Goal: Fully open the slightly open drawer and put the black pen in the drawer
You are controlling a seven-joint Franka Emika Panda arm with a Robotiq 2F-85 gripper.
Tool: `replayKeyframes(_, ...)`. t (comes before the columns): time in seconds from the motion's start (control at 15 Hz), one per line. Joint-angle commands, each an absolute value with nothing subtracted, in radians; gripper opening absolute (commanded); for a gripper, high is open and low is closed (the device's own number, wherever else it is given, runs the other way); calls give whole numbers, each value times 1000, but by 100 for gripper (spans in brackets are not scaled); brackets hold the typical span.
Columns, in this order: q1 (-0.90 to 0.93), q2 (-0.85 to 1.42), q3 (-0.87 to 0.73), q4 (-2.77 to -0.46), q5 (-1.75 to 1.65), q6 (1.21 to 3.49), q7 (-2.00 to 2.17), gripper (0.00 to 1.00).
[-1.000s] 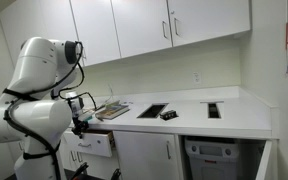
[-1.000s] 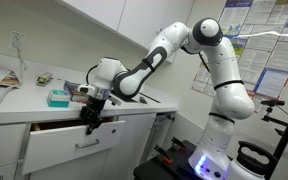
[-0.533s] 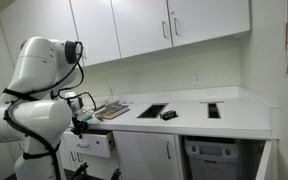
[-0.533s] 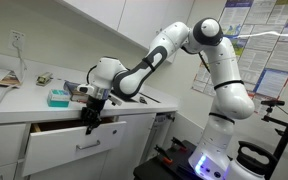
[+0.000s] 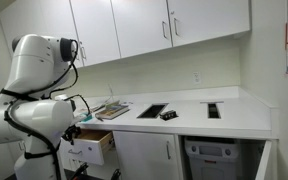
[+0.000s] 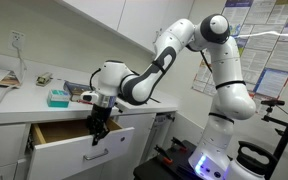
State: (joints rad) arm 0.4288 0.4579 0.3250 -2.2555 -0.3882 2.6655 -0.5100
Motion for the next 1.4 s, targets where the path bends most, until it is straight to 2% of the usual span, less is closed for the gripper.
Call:
replayKeyframes(0.0, 492, 480, 349, -2330, -423, 2772, -364, 7)
replayKeyframes(0.53, 598, 423, 326, -2407, -464, 2803, -165, 7)
replayKeyframes(0.6, 595, 399, 328, -2419, -466, 2795, -159, 19)
replayKeyframes(0.67, 589, 377, 336, -2427, -461, 2783, -165, 51)
replayKeyframes(0.8, 570, 324, 362, -2450, -448, 2768, -200, 54)
replayKeyframes(1.2, 523, 64, 463, -2501, -332, 2615, -243, 98)
replayKeyframes(1.33, 510, -30, 464, -2501, -298, 2521, -240, 100)
